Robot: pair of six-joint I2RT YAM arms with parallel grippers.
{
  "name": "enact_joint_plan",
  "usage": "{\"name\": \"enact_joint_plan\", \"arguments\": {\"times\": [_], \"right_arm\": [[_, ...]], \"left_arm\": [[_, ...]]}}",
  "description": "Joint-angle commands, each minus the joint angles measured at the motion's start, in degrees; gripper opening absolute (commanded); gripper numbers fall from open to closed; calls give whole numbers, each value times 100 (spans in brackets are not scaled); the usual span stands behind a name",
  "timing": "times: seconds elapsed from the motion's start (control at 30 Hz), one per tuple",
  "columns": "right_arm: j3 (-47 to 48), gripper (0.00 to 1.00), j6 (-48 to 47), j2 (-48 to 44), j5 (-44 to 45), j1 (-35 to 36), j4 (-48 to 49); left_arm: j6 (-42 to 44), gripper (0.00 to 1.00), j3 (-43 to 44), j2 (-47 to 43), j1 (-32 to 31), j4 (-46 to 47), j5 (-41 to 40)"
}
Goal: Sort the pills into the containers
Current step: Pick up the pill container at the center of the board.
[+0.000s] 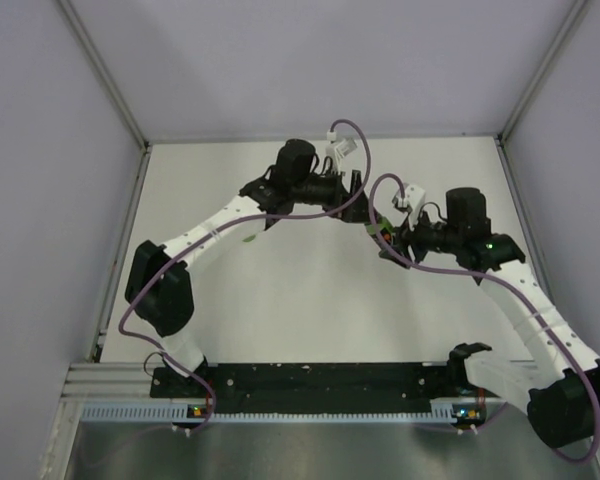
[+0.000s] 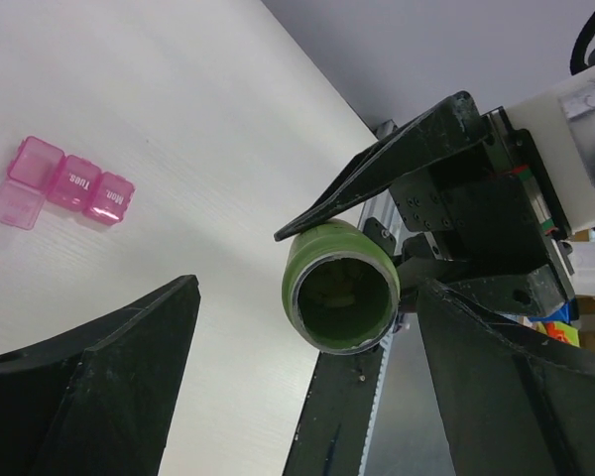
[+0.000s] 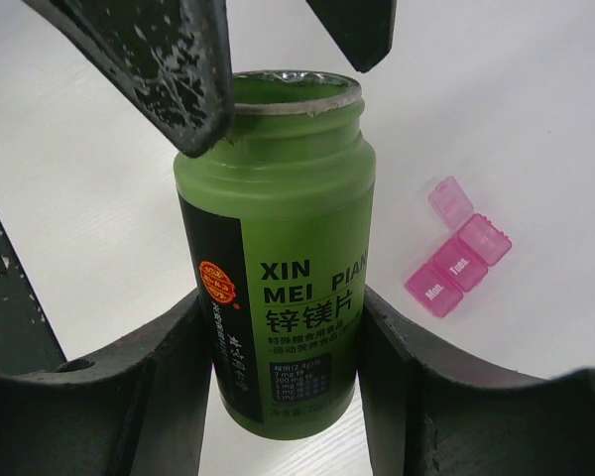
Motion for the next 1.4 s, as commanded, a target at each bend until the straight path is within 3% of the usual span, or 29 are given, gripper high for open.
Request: {"name": "enact_joint_plan", "arguments": {"times": [0.0, 0.27, 0.53, 0.63, 0.73, 0.8, 0.83, 0.9, 0.97, 1.13, 1.37], "right_arm": [[378, 0, 33, -12, 41, 104, 325], [378, 0, 95, 15, 182, 201, 343], [308, 0, 121, -38, 234, 218, 343], [290, 0, 130, -64, 225, 218, 343], [299, 2, 139, -91, 234, 218, 343], [307, 9, 121, -143, 234, 218, 334], [316, 13, 121, -152, 234, 218, 334], [369, 21, 121, -196, 260, 218, 325], [430, 38, 130, -223, 269, 218, 299], [597, 60, 139, -275, 287, 218, 255], [721, 72, 174, -293, 296, 210, 264]], "left_arm": [[71, 96, 264, 45, -142, -158, -286], [106, 91, 281, 97, -406, -247, -426], [62, 65, 299, 194, -450, -194, -365], [10, 51, 317, 256, -450, -124, -225], [-87, 31, 247, 273, -450, 43, 3], [-184, 5, 150, 247, -441, 218, 92], [-219, 0, 97, 221, -441, 297, 136], [-298, 0, -17, 168, -424, 526, 267], [-473, 0, -140, 63, -380, 806, 390], [-886, 0, -526, -183, -292, 1545, 619], [-1291, 0, -931, -368, -221, 2214, 795]]}}
